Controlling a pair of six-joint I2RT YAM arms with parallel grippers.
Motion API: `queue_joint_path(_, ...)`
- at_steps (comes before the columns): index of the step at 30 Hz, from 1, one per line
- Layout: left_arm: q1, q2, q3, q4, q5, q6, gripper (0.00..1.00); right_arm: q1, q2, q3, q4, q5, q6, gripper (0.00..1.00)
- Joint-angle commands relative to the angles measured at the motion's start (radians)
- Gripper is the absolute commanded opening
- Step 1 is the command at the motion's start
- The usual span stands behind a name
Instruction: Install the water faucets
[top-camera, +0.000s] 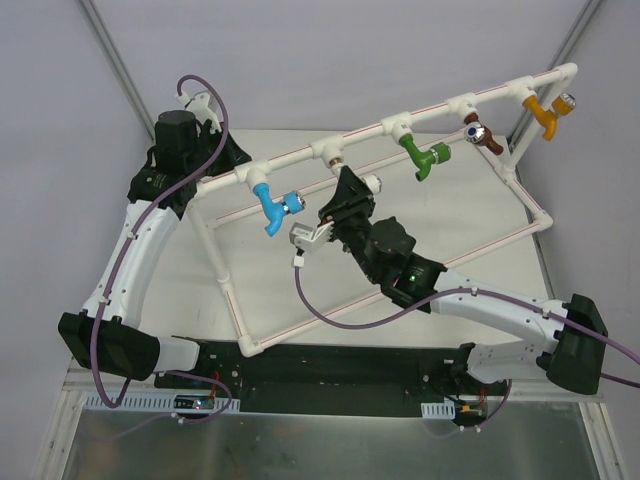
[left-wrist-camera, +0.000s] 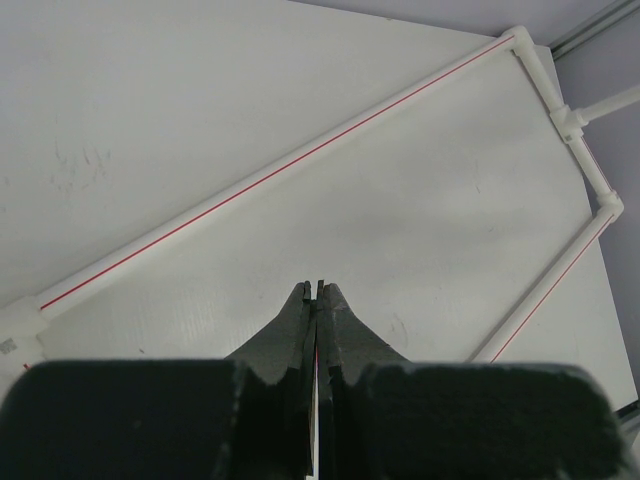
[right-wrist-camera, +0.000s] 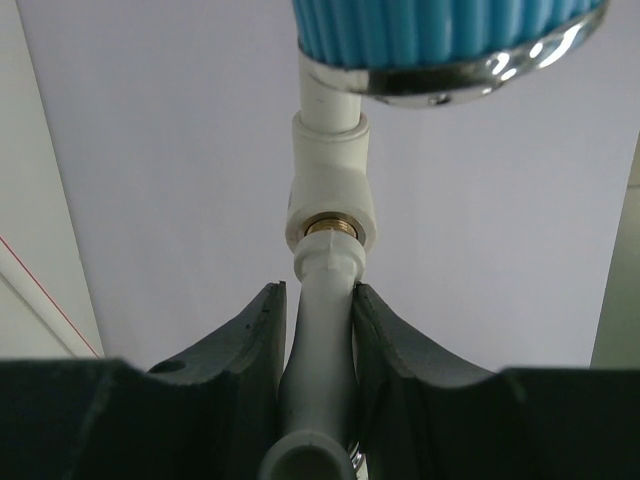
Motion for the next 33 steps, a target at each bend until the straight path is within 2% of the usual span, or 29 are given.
queue_joint_path(1, -0.055, 0.014, -0.068, -0.152, 0.223, 0.032, 0.00, -0.042, 0.111, 0.042, -0.347, 0.043, 0.030, 0.00)
queue_joint_path(7, -0.055, 0.009, -0.072, -0.152, 0.226, 0.035, 0.00, -0.043, 0.100, 0.041, -0.365, 0.026, 0.027, 0.00)
queue_joint_path(12, -0.057, 0.008, -0.072, -0.152, 0.231, 0.037, 0.00, -0.043, 0.089, 0.012, -0.344, -0.040, 0.110, 0.00)
queue_joint_path(21, -0.055, 0.003, -0.075, -0.152, 0.233, 0.040, 0.00, -0.050, 0.103, 0.059, -0.358, -0.095, 0.407, 0.00)
queue_joint_path(29, -0.057, 0.000, -0.077, -0.152, 0.231, 0.042, 0.00, -0.045, 0.129, 0.062, -0.197, -0.071, 0.747, 0.00)
queue_joint_path(33, -0.055, 0.001, -0.077, -0.152, 0.232, 0.040, 0.00, -0.045, 0.122, 0.082, -0.181, -0.083, 0.954, 0.00)
